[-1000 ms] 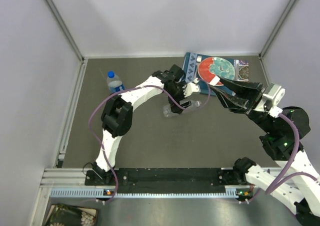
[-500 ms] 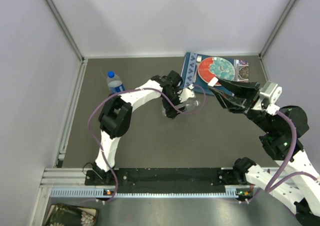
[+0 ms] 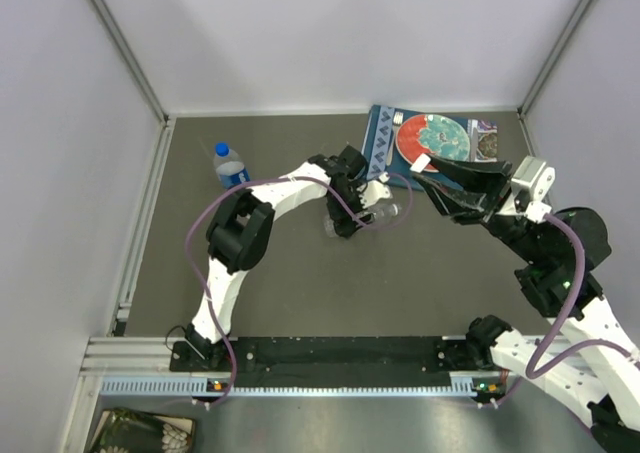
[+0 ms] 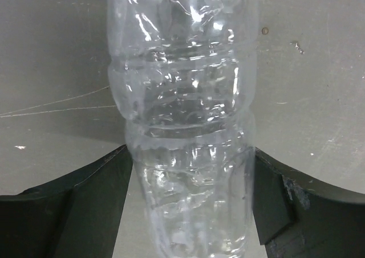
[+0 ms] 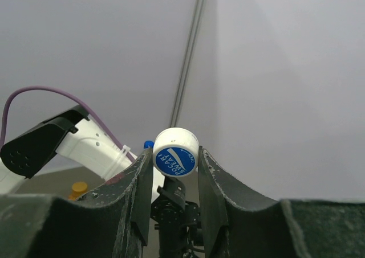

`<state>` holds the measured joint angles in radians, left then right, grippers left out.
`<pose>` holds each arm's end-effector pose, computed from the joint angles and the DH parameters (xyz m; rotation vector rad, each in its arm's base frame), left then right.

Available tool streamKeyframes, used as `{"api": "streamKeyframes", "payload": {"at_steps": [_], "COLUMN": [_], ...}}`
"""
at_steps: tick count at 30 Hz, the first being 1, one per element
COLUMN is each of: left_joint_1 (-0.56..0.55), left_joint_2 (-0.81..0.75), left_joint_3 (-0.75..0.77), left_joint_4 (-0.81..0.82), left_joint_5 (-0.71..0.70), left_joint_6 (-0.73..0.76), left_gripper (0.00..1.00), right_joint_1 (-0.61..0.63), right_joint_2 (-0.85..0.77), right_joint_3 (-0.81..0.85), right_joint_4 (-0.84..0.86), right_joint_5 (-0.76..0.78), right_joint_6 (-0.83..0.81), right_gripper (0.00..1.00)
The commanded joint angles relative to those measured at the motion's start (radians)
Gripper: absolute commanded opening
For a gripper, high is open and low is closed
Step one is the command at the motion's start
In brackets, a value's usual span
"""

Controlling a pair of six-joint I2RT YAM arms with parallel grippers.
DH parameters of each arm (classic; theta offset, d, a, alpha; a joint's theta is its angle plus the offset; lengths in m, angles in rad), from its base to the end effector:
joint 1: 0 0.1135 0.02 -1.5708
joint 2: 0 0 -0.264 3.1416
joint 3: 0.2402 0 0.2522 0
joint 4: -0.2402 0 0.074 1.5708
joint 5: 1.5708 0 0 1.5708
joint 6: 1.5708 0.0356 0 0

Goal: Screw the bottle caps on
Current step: Pick up the plastic bottle at the center of the board.

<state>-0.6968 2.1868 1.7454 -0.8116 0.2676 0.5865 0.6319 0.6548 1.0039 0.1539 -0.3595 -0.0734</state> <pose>0.3417 -0.2983 0.1757 1.7319 2.2168 -0.4029 0.0848 0.0776 0.4662 -0.6835 0.8975 0.6911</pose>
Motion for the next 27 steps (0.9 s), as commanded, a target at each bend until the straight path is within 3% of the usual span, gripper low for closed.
{"api": "streamKeyframes", "payload": {"at_steps": [1,5,13,19,27], "left_joint_1": [-0.004,-0.006,-0.004,0.026,0.028], "left_joint_2": [-0.007,-0.062,-0.209,-0.548,-1.001], "left_joint_3": [-0.026,-0.067,-0.153,-0.187,-0.259], "left_joint_4": [0.026,0.034,0.023,-0.118,-0.291], "left_joint_5": [-0.017,-0.042,-0.097,-0.094,-0.131], "left_joint_6": [0.015,-0.004,-0.02,-0.027,0.087], "left_gripper": [0.79,0.59,0.56,0.55,0.5], "right_joint_1": [0.009,0.009,0.009,0.009,-0.026], "right_joint_2": [0.017,0.032,0.04,0.097,0.174], "right_joint_3": [0.056,0.073,0.108,0.163,0.266], "right_joint_4": [-0.002,-0.011,-0.073,-0.19,-0.375], "right_joint_5": [0.002,-0.009,0.002,-0.044,-0.225], "right_joint_6": [0.023,0.029,0.037,0.066,0.13], "right_gripper": [0.27,0.27,0.29,0.31,0.28]}}
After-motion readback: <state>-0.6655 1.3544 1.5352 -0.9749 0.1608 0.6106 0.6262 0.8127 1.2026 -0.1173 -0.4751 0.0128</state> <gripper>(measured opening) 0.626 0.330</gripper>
